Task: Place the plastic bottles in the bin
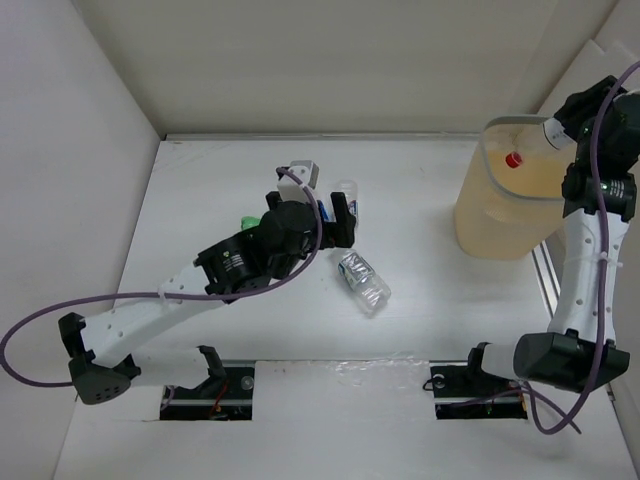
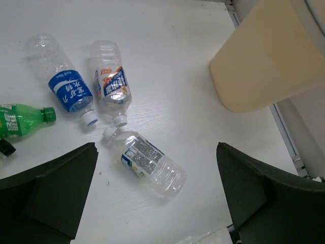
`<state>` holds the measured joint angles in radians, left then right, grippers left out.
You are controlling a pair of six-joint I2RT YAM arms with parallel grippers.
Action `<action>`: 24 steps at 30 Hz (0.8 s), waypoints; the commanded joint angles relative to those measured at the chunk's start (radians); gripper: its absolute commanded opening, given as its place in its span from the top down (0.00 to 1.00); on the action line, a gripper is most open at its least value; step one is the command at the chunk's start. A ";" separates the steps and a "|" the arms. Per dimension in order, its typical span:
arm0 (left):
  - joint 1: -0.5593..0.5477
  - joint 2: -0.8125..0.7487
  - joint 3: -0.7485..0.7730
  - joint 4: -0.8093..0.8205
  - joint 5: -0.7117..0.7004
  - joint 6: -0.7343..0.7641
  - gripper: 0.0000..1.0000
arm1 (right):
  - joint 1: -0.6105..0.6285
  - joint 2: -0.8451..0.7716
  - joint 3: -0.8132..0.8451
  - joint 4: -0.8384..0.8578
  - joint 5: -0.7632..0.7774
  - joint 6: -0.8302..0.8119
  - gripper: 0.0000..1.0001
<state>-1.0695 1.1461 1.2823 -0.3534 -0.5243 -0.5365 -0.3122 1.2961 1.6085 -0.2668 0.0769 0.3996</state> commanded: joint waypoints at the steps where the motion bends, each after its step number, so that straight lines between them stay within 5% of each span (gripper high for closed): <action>1: 0.000 0.033 0.011 -0.032 0.013 -0.040 0.00 | -0.002 0.024 0.051 -0.069 0.171 -0.062 0.68; 3: 0.000 0.033 -0.003 -0.019 0.023 -0.054 0.00 | -0.002 0.047 0.062 -0.069 0.158 -0.062 0.00; 11: 0.009 0.107 -0.072 0.024 0.062 -0.147 0.00 | 0.035 0.103 0.241 -0.166 0.150 -0.044 0.00; 18: 0.083 0.276 -0.061 -0.001 0.173 -0.330 0.00 | 0.241 0.051 0.292 -0.221 0.150 -0.149 0.00; 24: 0.169 0.437 -0.029 -0.050 0.195 -0.466 0.00 | 0.387 -0.050 0.127 -0.175 0.149 -0.159 0.00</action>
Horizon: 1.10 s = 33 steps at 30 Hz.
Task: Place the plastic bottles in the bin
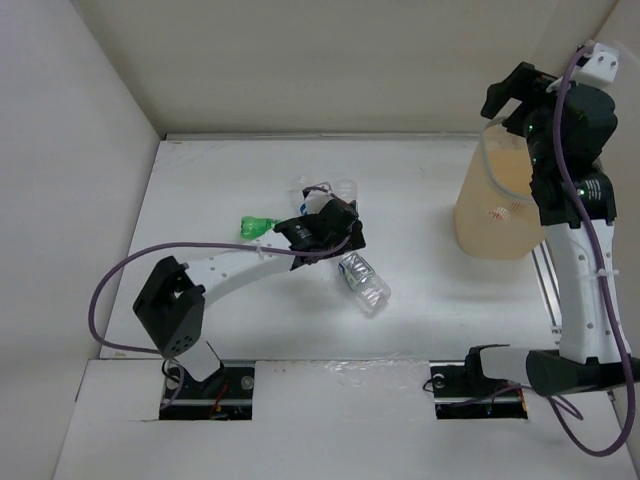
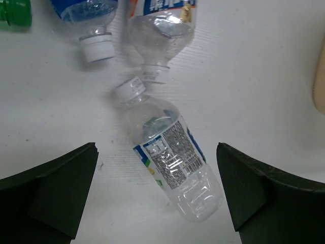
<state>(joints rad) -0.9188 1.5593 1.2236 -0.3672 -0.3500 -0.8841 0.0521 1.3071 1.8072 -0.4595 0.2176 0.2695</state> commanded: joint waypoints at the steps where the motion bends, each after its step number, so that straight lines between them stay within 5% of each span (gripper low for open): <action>1: 0.027 0.034 0.030 -0.036 0.038 -0.133 0.00 | 0.023 -0.072 -0.094 0.018 0.008 -0.029 0.00; 20: 0.028 0.275 0.016 0.039 0.166 -0.371 0.00 | 0.005 -0.129 -0.287 0.123 -0.136 -0.029 0.00; 25: 0.028 0.337 0.016 0.016 0.178 -0.398 0.12 | 0.005 -0.129 -0.287 0.124 -0.158 -0.019 0.00; 29: 0.028 0.298 -0.062 0.039 0.187 -0.420 0.58 | 0.005 -0.138 -0.298 0.133 -0.167 -0.019 0.00; 30: 0.028 0.274 -0.073 0.039 0.187 -0.433 0.82 | 0.005 -0.138 -0.298 0.133 -0.167 -0.019 0.00; 33: -0.009 0.233 -0.096 0.007 0.165 -0.446 0.96 | 0.005 -0.147 -0.310 0.143 -0.167 -0.019 0.00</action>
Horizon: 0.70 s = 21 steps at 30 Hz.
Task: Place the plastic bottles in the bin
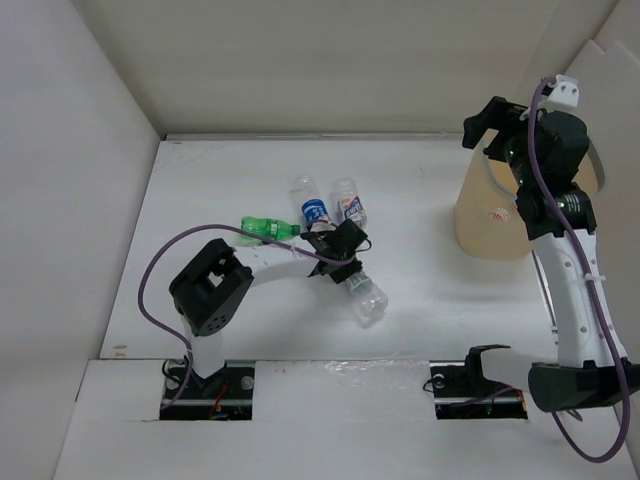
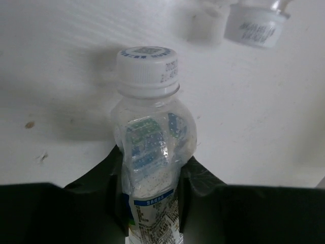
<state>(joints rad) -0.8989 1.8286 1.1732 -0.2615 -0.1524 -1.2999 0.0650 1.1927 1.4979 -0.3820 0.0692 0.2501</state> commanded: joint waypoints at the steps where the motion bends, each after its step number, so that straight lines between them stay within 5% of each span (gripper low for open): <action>1: -0.046 -0.073 -0.046 -0.113 -0.033 -0.030 0.98 | -0.008 -0.033 -0.001 0.066 -0.031 0.000 0.00; 8: -0.190 -0.314 0.049 -0.301 -0.274 -0.030 1.00 | -0.039 -0.045 -0.072 0.152 -0.227 0.029 0.00; 12: -0.221 -0.448 0.158 -0.383 -0.442 0.011 1.00 | -0.093 -0.059 -0.105 0.219 -0.515 0.073 0.00; 16: -0.198 -0.560 0.169 -0.219 -0.581 0.277 1.00 | -0.103 -0.059 -0.143 0.287 -0.777 0.103 0.00; 17: -0.183 -0.574 0.169 -0.082 -0.569 0.477 1.00 | -0.093 -0.068 -0.157 0.320 -0.889 0.116 0.00; 21: -0.149 -0.601 0.169 0.133 -0.639 0.720 1.00 | 0.013 -0.077 -0.215 0.465 -1.009 0.155 0.00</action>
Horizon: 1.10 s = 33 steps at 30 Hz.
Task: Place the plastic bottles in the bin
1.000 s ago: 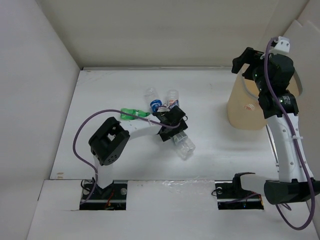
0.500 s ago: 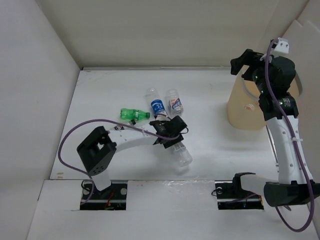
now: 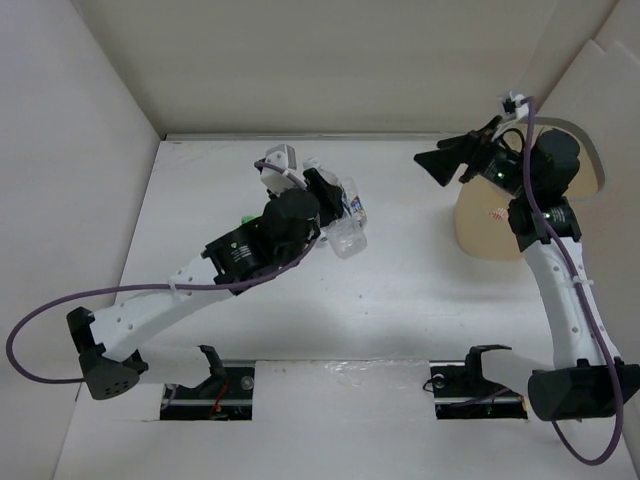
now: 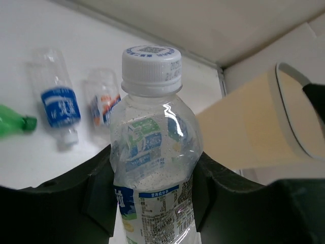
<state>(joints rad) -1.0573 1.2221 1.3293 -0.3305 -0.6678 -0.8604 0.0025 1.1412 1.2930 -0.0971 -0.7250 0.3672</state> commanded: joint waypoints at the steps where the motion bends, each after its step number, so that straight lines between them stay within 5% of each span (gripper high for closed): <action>1: 0.010 -0.006 0.013 0.253 -0.134 0.382 1.00 | 0.105 -0.026 -0.021 0.180 -0.224 0.017 0.00; 4: 0.019 -0.016 0.013 0.395 -0.101 0.503 1.00 | 0.214 -0.025 -0.044 0.180 -0.237 -0.020 0.00; 11: 0.019 0.014 0.168 0.446 -0.018 0.639 1.00 | 0.437 0.035 -0.076 0.209 -0.180 -0.099 0.00; 17: 0.019 0.037 0.254 0.421 0.144 0.566 1.00 | 0.546 0.055 -0.077 0.230 0.136 -0.145 0.00; 28: 0.019 0.066 0.254 0.397 0.232 0.480 1.00 | 0.579 0.106 -0.046 0.416 0.124 -0.086 0.02; 31: 0.019 0.066 0.254 0.387 0.250 0.480 0.97 | 0.579 0.132 -0.046 0.416 0.113 -0.086 0.39; 33: 0.019 0.085 0.264 0.375 0.240 0.480 0.74 | 0.579 0.132 -0.046 0.425 0.130 -0.077 0.93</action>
<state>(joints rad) -1.0187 1.2991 1.5532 0.0212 -0.4858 -0.3202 0.5774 1.2594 1.1980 0.2211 -0.6621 0.2985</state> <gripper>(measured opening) 0.439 0.560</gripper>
